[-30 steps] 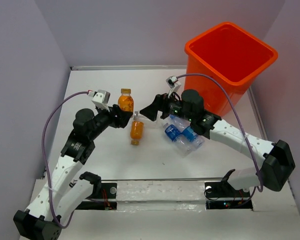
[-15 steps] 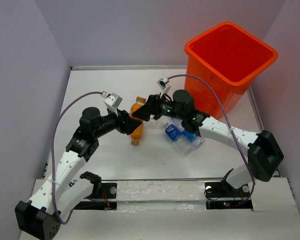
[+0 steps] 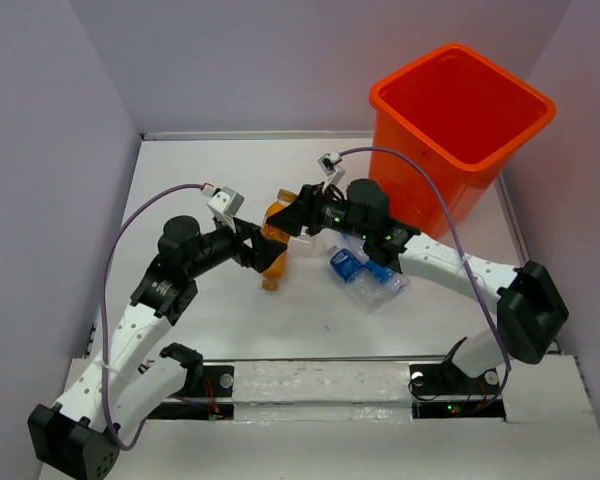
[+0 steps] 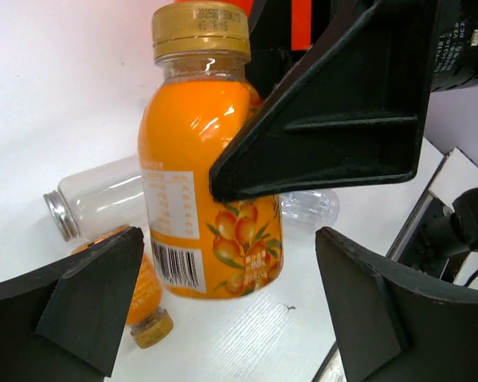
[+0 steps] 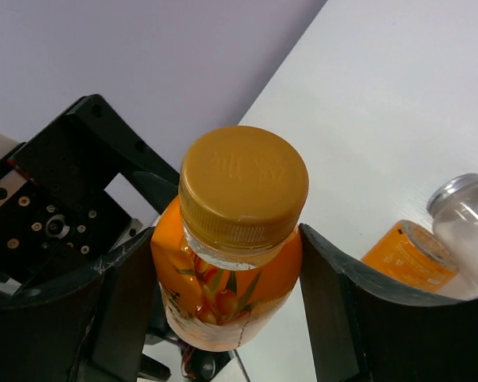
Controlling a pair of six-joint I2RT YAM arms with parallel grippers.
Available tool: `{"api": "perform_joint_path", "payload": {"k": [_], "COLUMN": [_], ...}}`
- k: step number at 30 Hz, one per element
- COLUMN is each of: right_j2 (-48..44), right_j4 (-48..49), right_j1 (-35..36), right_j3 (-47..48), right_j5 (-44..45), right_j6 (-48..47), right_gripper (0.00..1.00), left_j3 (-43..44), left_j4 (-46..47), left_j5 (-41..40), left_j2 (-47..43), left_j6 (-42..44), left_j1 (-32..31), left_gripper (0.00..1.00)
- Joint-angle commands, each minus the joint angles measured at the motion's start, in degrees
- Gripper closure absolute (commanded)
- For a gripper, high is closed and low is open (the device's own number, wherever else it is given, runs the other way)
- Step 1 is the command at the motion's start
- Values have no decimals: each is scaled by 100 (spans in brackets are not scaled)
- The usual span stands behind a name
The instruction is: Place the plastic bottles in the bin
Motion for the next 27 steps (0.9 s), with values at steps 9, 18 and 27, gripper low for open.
{"api": "perform_joint_path", "payload": {"k": [9,18,27], "right_j2": [-1295,-1341,-769], "right_j4": [-1154,-2490,-2526], "right_j1": [-693,-1617,-3180], "right_j3": [1111,3089,3399], "right_j5": [1651,4793,5626], "right_j6": [-1479,-4114,-4794], "right_gripper": [85,85,85], "left_j3": [64,327,415], "left_j4": [-5,-1049,-1253], "left_j5": [-633,-2275,-2523], "left_j2": [-123,1237,2188], "left_j6": [28,-95,-192], "left_j1": [-29,-135,-415], "left_gripper": [1,1,1]}}
